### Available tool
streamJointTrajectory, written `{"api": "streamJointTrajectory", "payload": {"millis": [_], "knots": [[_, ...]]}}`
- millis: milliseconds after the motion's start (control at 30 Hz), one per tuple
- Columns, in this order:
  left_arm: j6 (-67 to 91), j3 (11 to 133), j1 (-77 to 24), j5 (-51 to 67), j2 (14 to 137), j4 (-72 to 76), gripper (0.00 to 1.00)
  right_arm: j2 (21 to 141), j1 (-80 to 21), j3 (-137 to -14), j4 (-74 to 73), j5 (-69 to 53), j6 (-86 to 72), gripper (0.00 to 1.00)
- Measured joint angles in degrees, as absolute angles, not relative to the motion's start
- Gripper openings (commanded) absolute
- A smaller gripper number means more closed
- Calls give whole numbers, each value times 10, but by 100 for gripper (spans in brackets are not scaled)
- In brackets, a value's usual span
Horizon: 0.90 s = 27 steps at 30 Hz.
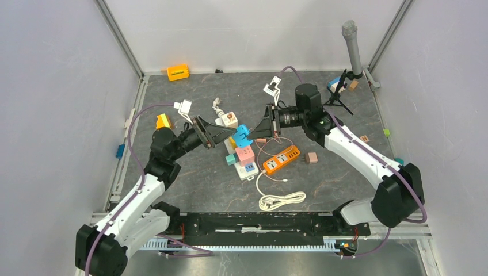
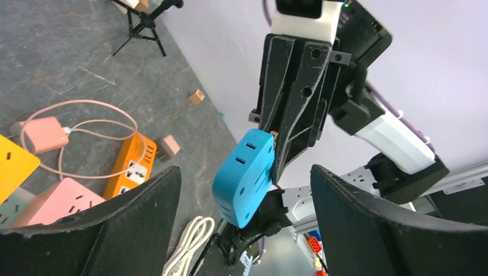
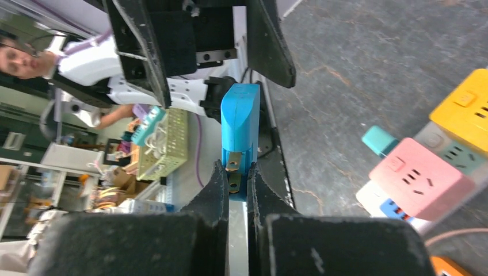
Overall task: Insert the plug
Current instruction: Pick up the plug from the center of the board.
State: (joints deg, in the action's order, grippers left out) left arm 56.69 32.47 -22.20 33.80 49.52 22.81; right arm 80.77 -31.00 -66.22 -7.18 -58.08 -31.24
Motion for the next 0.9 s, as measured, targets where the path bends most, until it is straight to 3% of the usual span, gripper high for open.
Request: {"api": "streamJointTrajectory", "payload": {"millis": [233,433,633,767,867,900], "knots": [[642,296,-227,350,527,359,66,788,-310,-596,107,-602,-466,0],[680,297,-271,351,585,428,60,773,-310,-581,146,-607,-499,0],[686,316,-313,345,619,459,48,768,-310,-572,157,-615,-505,0],[688,325,-326,340,632,481,28,768,-310,-572,158,-617,-505,0],[689,329,-332,340,644,499,3,767,-305,-571,159,-626,-510,0],[690,330,-333,339,646,503,2,767,-303,-571,160,-628,-510,0]]}}
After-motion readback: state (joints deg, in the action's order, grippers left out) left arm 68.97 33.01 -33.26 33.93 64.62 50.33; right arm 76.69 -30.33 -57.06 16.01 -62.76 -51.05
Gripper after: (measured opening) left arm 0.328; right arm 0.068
